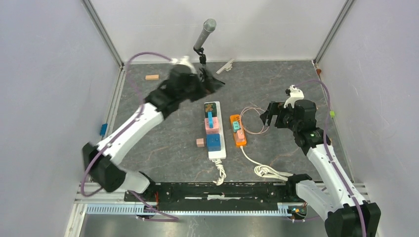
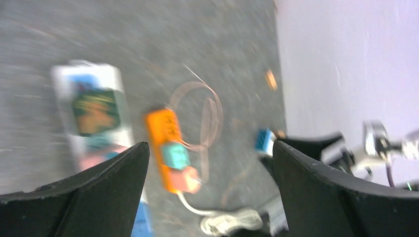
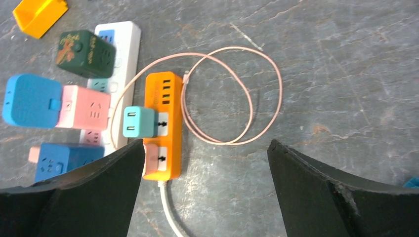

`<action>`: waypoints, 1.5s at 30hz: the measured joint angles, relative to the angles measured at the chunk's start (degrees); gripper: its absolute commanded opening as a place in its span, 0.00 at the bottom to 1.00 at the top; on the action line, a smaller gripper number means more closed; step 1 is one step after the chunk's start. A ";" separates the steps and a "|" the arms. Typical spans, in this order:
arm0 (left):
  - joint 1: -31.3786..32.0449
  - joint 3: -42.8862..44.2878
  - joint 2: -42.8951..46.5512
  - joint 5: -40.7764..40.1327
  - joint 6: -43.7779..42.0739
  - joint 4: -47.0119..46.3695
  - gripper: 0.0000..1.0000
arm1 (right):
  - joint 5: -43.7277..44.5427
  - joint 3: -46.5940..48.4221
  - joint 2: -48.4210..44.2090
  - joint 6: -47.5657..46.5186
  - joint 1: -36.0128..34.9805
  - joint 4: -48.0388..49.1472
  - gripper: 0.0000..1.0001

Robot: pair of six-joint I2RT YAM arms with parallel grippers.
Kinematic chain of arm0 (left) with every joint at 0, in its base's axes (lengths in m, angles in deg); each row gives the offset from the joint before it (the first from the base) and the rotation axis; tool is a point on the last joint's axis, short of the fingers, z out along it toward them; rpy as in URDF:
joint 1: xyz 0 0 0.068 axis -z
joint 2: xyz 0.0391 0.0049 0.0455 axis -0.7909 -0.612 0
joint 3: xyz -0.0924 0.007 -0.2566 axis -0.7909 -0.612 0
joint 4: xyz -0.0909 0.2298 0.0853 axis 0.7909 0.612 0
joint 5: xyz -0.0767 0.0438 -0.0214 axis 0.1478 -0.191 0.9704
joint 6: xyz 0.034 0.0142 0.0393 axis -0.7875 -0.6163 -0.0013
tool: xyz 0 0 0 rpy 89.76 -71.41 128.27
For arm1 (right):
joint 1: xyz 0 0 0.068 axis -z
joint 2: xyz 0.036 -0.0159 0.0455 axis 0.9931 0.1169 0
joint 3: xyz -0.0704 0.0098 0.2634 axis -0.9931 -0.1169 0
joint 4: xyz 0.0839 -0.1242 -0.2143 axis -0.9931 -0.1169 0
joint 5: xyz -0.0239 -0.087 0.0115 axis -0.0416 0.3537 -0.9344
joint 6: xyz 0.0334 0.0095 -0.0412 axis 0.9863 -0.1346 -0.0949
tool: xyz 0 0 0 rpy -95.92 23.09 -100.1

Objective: Insert the plug
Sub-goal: Reset both arms

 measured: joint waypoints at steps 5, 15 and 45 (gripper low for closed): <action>-19.26 -16.63 15.06 1.14 -4.22 -5.46 1.00 | 6.67 -2.97 -0.09 -0.61 0.57 4.39 0.98; -28.76 -59.93 39.78 -18.05 -19.93 -23.17 1.00 | 27.74 -25.42 -5.03 -0.81 0.98 18.99 0.98; -30.69 -72.30 -0.61 -24.61 -49.29 -90.99 1.00 | 34.84 -38.95 26.01 -26.95 1.88 100.50 0.98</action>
